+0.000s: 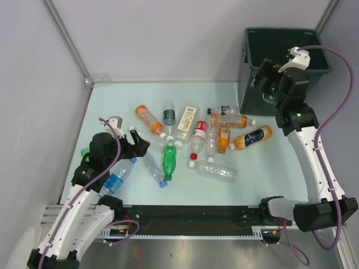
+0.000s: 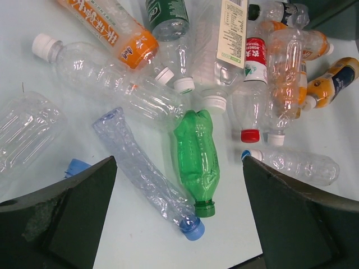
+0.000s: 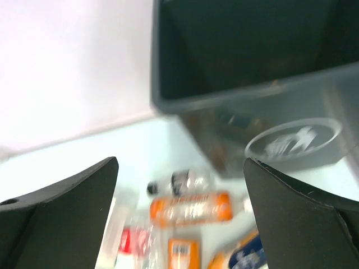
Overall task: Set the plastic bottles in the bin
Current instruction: Place the plastic bottle in the trash bin.
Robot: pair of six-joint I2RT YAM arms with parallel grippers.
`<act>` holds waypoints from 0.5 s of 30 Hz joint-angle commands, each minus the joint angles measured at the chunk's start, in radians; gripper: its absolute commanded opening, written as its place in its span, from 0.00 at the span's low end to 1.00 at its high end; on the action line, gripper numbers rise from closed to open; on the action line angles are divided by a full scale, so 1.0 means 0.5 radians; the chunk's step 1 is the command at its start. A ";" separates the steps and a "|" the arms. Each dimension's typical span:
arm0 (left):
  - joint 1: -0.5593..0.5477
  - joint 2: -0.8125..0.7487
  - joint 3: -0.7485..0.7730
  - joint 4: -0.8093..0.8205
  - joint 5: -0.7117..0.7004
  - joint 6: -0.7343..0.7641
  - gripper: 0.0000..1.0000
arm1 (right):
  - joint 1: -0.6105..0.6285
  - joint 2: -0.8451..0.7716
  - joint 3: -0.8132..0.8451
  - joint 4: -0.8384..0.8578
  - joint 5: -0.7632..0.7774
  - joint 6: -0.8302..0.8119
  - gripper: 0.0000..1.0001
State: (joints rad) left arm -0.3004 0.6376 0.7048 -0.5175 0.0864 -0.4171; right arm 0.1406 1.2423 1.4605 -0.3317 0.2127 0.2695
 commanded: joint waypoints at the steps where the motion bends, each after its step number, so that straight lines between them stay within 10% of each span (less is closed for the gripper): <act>1: 0.018 -0.039 -0.004 0.078 0.106 0.027 1.00 | 0.200 -0.058 -0.138 -0.251 -0.008 0.056 0.99; 15: 0.021 -0.063 -0.029 0.087 0.122 0.009 1.00 | 0.495 0.052 -0.583 -0.291 0.115 0.406 0.79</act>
State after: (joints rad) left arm -0.2977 0.6144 0.6991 -0.5098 0.1356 -0.4175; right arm 0.3721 1.2346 1.2053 -0.4957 0.2474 0.4046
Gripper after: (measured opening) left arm 0.996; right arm 0.808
